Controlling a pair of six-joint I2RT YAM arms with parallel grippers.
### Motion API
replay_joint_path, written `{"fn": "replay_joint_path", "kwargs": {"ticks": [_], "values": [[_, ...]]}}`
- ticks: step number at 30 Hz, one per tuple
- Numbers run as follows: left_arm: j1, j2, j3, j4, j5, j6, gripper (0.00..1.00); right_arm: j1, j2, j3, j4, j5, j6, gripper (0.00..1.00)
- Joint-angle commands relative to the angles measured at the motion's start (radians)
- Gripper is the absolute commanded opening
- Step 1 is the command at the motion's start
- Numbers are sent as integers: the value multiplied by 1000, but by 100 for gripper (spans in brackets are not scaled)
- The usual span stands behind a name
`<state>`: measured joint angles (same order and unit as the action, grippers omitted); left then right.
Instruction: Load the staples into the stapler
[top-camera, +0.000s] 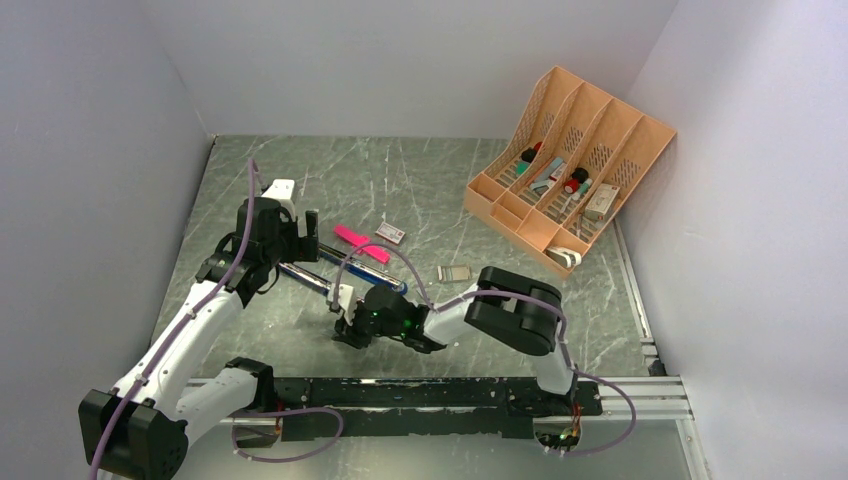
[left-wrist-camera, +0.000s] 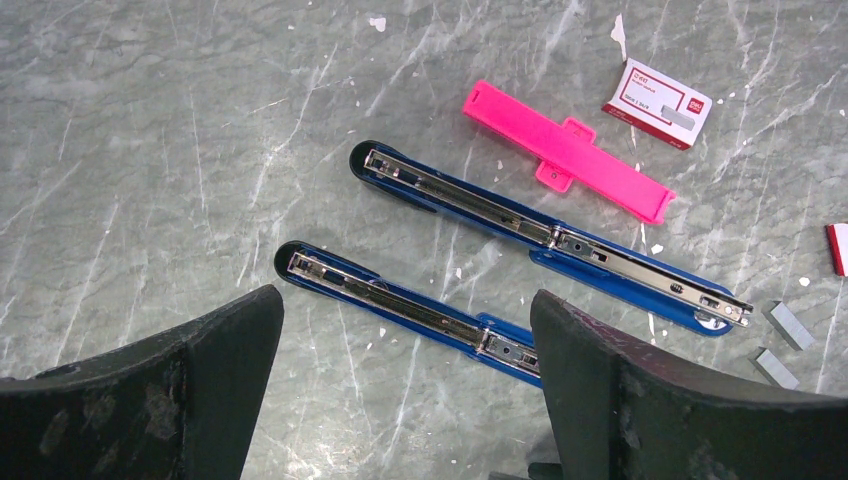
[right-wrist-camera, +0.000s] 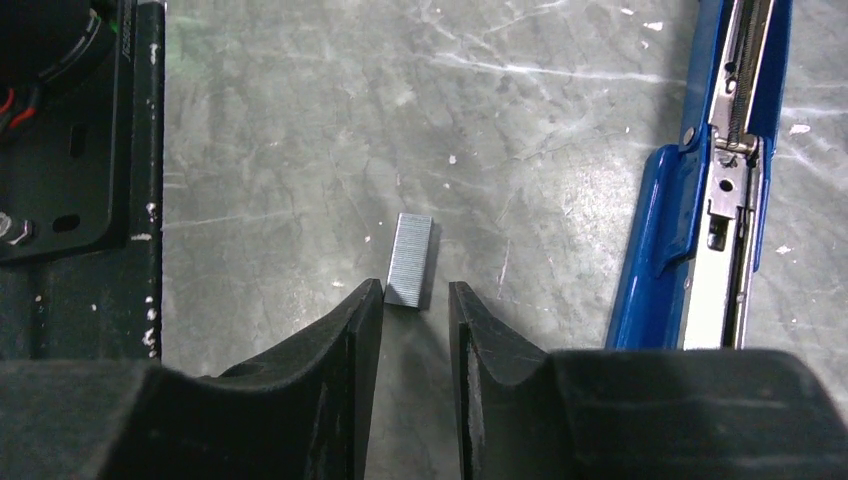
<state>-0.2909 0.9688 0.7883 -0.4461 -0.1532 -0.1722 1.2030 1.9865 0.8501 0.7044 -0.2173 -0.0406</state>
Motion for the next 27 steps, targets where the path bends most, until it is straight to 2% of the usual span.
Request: {"fn": "replay_joint_path", "kwargs": {"ticks": [1, 9, 21, 27], "values": [[-4, -13, -3, 19, 12, 5, 98, -7, 82, -53, 50, 10, 46, 33], [-5, -16, -3, 19, 12, 5, 98, -3, 100, -85, 107, 23, 54, 31], [-5, -16, -3, 20, 12, 5, 98, 4, 92, -92, 91, 18, 38, 12], [-5, -16, -3, 19, 12, 5, 98, 4, 15, -98, 99, 24, 44, 7]]}}
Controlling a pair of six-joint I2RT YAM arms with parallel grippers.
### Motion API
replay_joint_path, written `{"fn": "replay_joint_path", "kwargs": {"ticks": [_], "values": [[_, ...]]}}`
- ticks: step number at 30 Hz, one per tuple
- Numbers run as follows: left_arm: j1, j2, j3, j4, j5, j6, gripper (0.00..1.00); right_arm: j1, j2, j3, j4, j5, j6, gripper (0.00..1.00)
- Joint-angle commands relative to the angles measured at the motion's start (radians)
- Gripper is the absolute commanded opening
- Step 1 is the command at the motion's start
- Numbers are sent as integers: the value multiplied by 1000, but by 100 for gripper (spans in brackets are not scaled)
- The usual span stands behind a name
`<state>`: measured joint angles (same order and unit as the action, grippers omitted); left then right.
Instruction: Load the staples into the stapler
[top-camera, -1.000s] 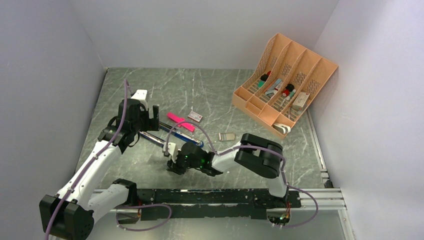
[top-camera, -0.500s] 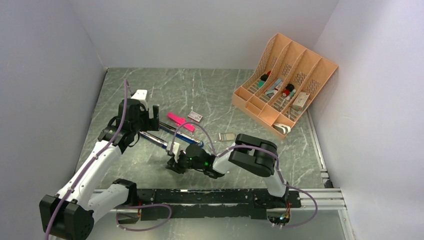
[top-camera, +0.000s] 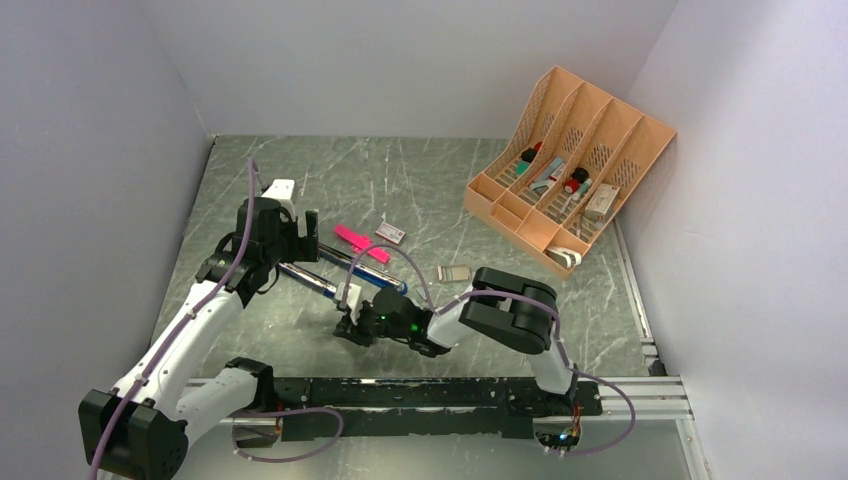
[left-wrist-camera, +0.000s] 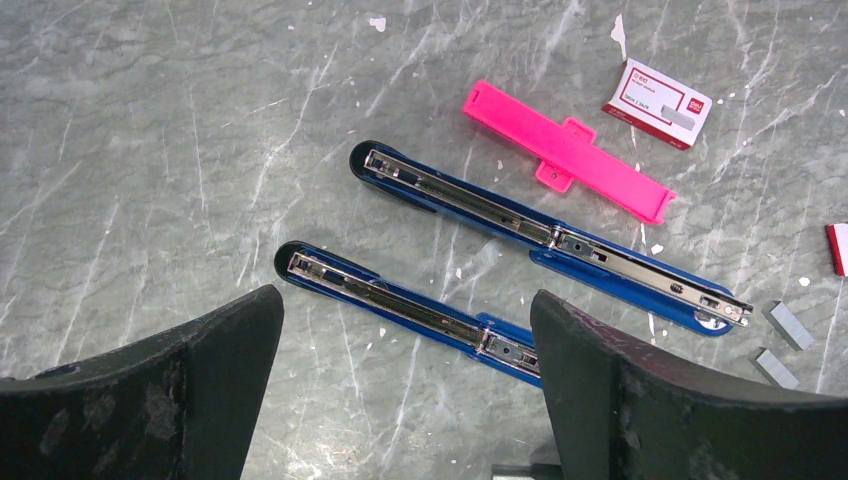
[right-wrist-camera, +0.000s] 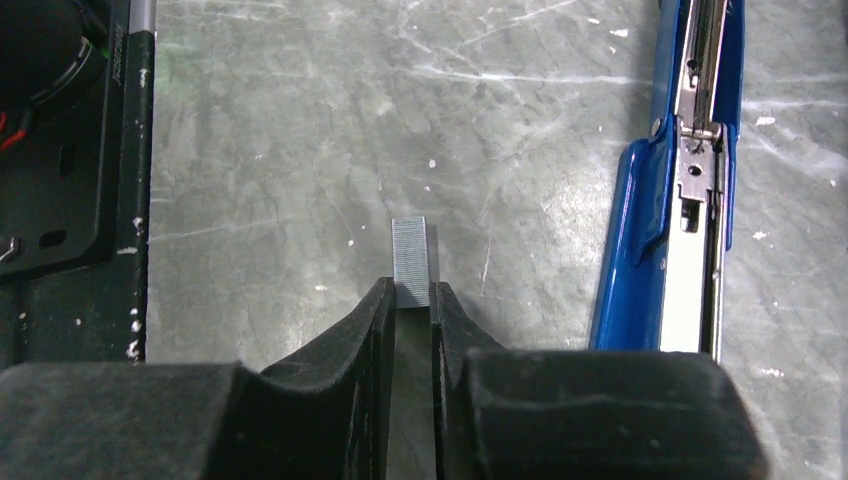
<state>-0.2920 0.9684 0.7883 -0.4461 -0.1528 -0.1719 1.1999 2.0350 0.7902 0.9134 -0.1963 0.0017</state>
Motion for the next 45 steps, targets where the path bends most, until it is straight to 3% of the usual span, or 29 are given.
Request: {"fn": "replay_joint_path", "kwargs": {"ticks": [1, 10, 15, 21, 45], "values": [[-4, -16, -3, 20, 12, 5, 98, 5, -63, -36, -116, 5, 3, 7], [-4, -17, -3, 20, 10, 4, 98, 4, -266, -4, -236, 215, 26, 0], [-5, -17, -3, 19, 9, 3, 98, 2, -266, 58, -383, 358, 45, 0], [-4, -15, -3, 19, 7, 2, 98, -3, -240, 118, -467, 425, 99, 0], [-4, -14, -2, 19, 7, 5, 98, -61, -194, 221, -621, 331, 162, 0]]}}
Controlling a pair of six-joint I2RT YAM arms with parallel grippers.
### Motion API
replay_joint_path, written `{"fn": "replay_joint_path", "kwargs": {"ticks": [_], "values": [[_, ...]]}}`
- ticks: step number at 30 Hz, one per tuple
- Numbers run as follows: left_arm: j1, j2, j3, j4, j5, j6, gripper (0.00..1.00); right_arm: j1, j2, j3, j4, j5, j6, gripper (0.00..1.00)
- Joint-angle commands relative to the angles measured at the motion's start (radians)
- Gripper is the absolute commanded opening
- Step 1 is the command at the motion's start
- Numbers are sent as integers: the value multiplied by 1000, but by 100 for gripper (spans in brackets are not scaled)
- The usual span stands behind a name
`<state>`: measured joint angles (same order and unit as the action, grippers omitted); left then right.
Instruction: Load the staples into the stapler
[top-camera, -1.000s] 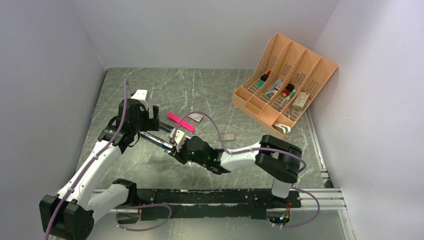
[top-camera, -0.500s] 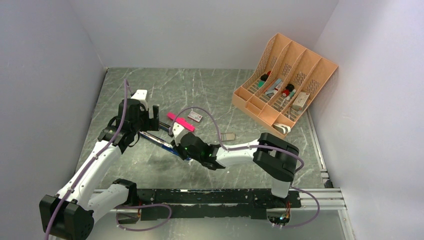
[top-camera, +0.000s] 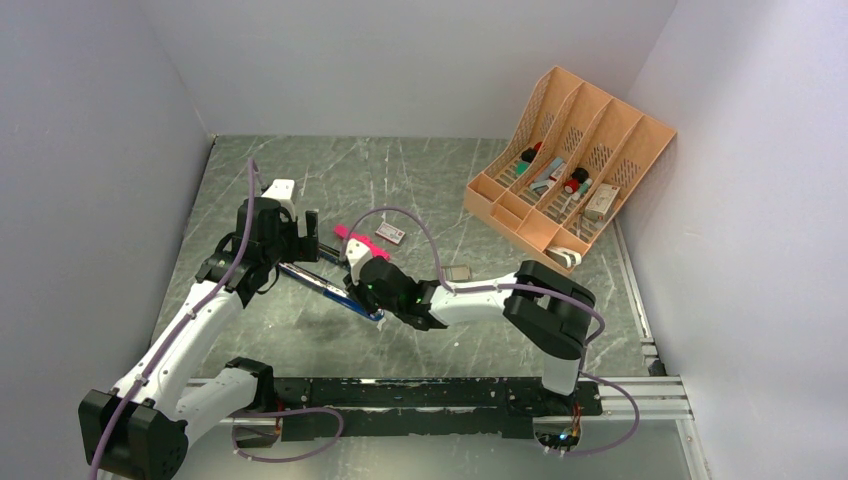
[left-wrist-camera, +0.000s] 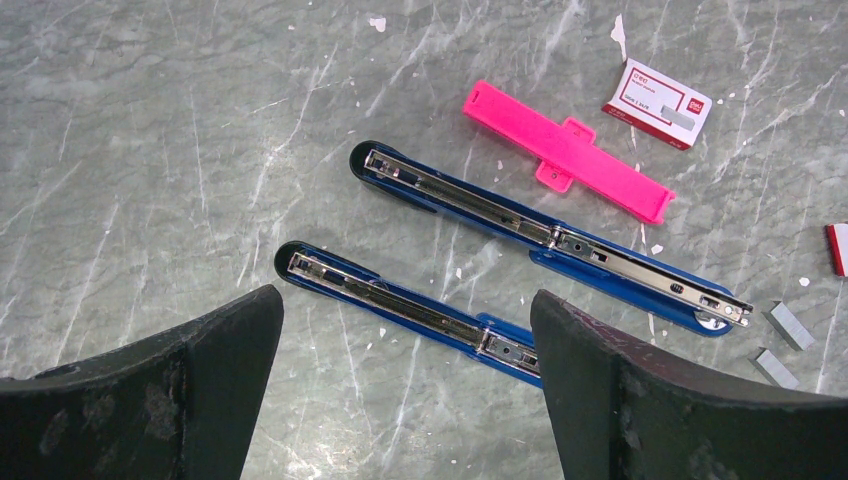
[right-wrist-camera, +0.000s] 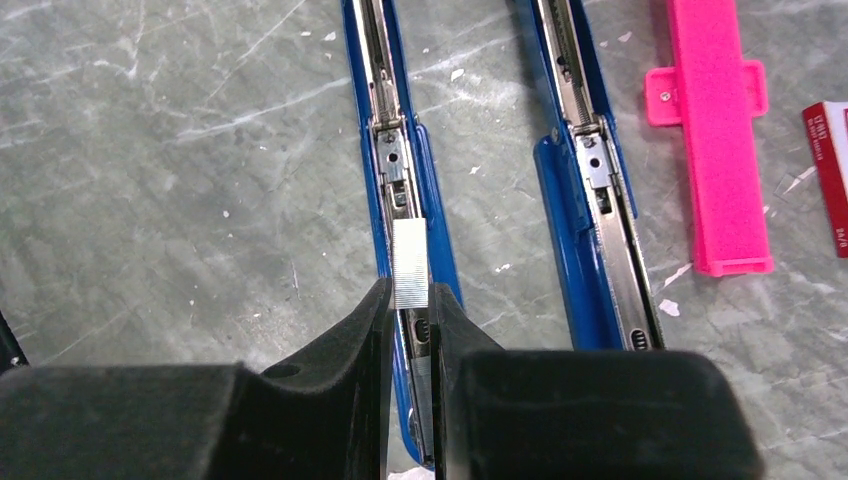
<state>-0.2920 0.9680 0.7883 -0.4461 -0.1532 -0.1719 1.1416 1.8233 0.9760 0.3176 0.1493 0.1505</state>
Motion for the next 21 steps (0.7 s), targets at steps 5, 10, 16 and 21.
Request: {"fn": "replay_joint_path", "kwargs": {"ticks": [5, 10, 16, 21], "values": [[-4, -15, -3, 18, 8, 5, 98, -3, 23, 54, -36, -14, 16, 0], [-4, -14, -3, 19, 7, 5, 98, -4, 27, 57, -45, -7, 18, 0], [-4, -14, -3, 19, 9, 5, 98, -5, 30, 64, -63, 13, 24, 0], [-4, -15, -4, 19, 9, 5, 98, -4, 37, 73, -75, 9, 26, 0]]}}
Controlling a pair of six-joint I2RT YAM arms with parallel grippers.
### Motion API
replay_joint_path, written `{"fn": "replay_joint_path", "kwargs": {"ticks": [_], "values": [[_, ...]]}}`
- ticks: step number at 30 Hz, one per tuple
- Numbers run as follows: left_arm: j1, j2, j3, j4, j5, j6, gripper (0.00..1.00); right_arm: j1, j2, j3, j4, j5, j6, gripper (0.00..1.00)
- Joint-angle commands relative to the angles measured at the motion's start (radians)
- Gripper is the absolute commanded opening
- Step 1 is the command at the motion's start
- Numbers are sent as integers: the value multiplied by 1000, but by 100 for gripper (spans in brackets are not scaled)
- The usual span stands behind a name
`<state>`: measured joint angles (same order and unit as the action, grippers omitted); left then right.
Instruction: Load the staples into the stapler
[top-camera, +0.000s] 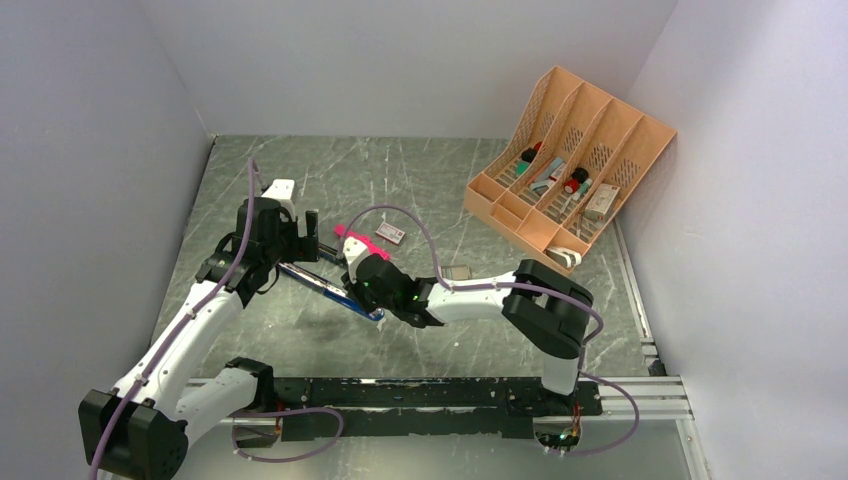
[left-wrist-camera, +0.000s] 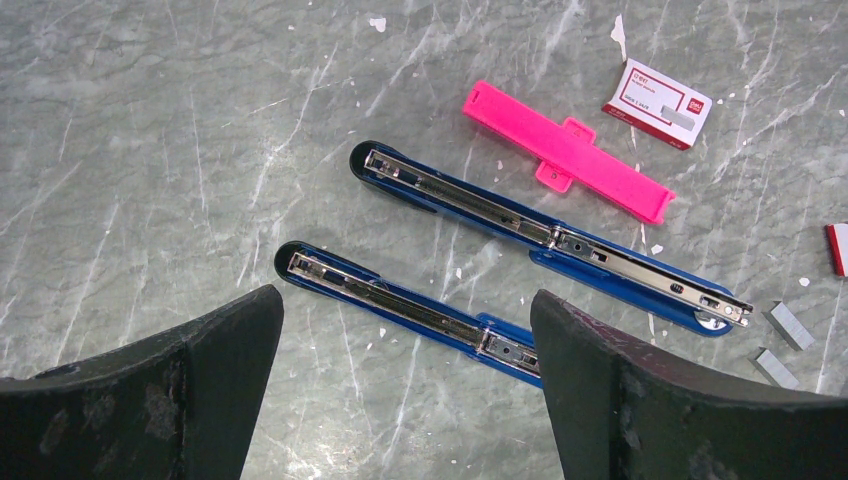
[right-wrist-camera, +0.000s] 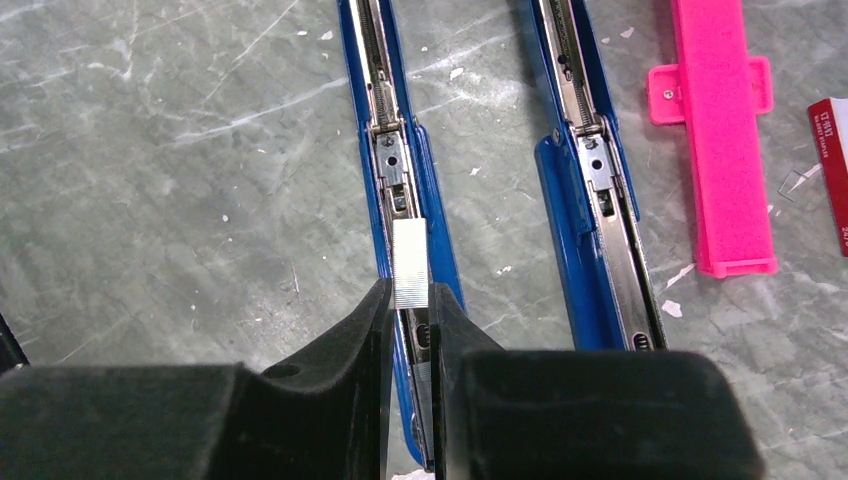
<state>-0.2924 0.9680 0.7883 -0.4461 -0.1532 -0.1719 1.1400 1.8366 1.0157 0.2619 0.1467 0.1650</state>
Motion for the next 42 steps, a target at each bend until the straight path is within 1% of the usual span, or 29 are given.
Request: {"fn": "replay_joint_path", "kwargs": {"ticks": [1, 42], "values": [[-4, -15, -4, 20, 9, 5, 98, -3, 25, 35, -19, 11, 11, 0], [-4, -15, -4, 20, 14, 6, 98, -4, 54, 65, -82, -30, -5, 0]]}}
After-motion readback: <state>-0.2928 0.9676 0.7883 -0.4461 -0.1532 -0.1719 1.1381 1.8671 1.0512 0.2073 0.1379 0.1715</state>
